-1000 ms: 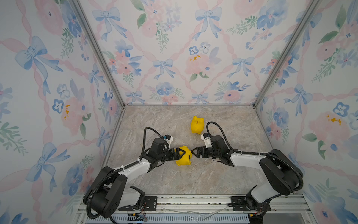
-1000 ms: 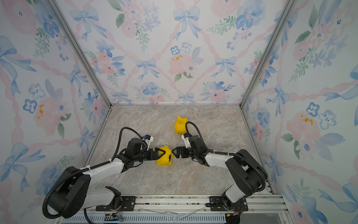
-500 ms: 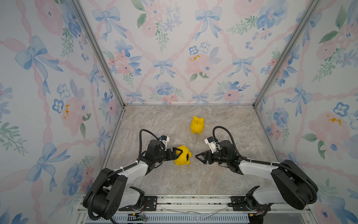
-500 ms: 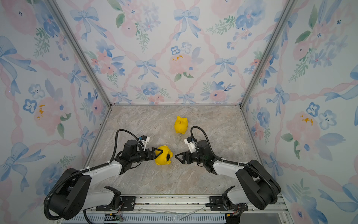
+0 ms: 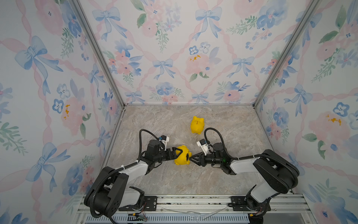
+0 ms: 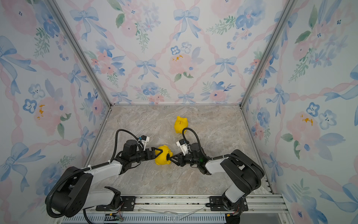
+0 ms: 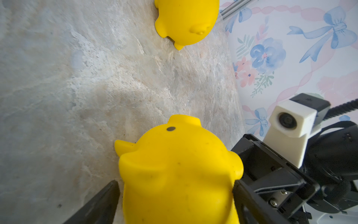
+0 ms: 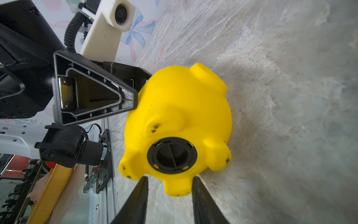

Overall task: Open piggy banks
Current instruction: Open the lid on the piggy bank.

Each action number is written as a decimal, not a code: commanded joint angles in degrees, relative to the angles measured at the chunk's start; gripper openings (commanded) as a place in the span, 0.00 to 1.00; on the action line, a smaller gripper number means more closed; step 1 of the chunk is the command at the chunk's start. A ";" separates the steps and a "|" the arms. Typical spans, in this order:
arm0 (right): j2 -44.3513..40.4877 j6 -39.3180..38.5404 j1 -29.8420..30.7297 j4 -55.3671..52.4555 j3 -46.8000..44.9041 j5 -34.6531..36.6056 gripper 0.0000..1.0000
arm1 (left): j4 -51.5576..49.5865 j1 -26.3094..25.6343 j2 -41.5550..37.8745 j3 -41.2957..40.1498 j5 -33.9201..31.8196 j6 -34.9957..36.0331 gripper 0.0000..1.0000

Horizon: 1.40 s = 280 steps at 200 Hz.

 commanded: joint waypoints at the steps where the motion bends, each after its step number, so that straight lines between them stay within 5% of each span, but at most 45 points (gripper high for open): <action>1: 0.67 -1.87 1.30 2.91 1.93 1.24 0.37 | -6.92 0.51 2.37 -2.06 -2.20 0.63 0.93; 31: 1.84 -3.80 2.14 0.35 4.28 1.24 0.29 | -6.67 0.78 3.17 -1.65 -1.73 0.54 0.93; 185: 6.41 -5.16 3.36 1.16 5.71 4.30 0.19 | -6.52 1.62 4.06 -1.17 -0.46 0.36 0.92; 280: 5.22 -13.97 11.14 -1.22 5.76 17.60 0.00 | -6.13 1.60 5.78 -0.66 0.82 0.12 0.91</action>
